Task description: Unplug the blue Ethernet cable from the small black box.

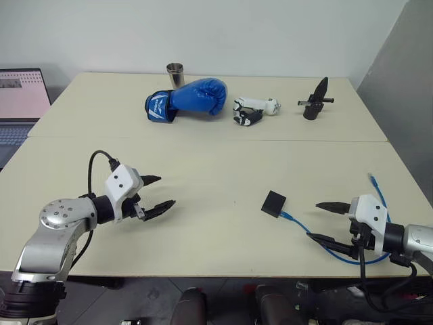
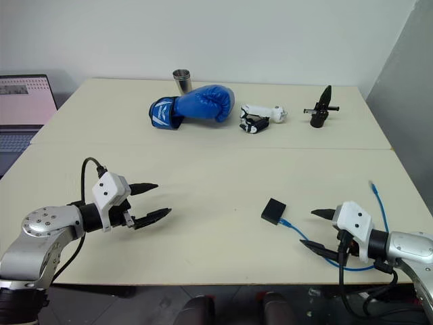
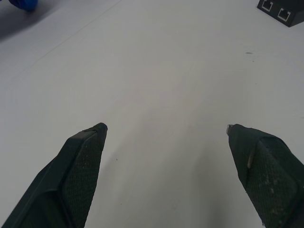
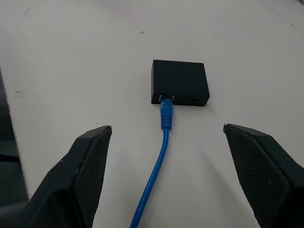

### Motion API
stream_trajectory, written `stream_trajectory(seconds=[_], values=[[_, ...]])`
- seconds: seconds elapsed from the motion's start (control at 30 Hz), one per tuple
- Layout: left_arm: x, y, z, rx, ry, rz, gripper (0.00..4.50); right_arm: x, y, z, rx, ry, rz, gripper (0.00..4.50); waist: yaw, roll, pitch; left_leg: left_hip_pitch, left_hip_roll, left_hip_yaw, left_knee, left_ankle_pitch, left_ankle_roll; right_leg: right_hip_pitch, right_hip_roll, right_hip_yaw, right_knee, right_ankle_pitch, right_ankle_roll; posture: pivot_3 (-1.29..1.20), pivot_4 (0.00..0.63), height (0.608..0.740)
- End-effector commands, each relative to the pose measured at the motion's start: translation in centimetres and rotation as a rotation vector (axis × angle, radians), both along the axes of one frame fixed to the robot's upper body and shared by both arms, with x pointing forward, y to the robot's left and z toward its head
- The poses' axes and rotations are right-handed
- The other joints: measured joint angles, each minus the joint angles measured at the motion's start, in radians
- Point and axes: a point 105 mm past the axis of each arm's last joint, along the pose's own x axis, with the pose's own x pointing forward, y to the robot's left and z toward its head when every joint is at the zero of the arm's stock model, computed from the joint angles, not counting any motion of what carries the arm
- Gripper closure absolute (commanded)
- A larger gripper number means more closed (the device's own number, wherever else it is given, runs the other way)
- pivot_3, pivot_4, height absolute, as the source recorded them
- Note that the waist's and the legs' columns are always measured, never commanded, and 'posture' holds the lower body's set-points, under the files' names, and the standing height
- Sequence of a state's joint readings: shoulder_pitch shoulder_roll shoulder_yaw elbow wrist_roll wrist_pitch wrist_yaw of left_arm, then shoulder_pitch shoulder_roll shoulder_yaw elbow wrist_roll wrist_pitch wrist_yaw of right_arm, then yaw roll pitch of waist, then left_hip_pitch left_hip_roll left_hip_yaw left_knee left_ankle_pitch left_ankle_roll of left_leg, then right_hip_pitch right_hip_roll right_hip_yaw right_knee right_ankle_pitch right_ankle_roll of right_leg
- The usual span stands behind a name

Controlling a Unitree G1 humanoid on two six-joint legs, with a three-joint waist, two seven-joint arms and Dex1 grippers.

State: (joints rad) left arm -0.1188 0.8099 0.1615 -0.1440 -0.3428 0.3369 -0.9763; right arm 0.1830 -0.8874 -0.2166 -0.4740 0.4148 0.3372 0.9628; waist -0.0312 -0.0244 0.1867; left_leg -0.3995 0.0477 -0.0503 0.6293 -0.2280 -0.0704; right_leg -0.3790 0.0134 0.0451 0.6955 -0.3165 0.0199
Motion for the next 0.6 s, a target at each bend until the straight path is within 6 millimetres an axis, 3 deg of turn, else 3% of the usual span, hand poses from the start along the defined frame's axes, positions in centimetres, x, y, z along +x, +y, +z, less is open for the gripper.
stream_trajectory(seconds=[0.03,0.6], values=[[-0.1,-0.3,1.0,-0.004,-0.024,-0.029,0.22,0.1,0.0,0.8,-0.002,-0.042,0.016,0.52,0.000,0.000,0.000,0.000,0.000,0.000,0.000,0.000,0.000,0.000,0.000,0.000,0.000,0.000,0.000,0.00,0.150,0.740],[-0.9,-1.5,1.0,0.015,0.008,-0.107,0.22,0.1,-0.2,0.7,-0.014,-0.034,0.010,0.52,0.000,0.000,0.000,0.000,0.000,0.000,0.000,0.000,0.000,0.000,0.000,0.000,0.000,0.000,0.000,0.00,0.150,0.740]])
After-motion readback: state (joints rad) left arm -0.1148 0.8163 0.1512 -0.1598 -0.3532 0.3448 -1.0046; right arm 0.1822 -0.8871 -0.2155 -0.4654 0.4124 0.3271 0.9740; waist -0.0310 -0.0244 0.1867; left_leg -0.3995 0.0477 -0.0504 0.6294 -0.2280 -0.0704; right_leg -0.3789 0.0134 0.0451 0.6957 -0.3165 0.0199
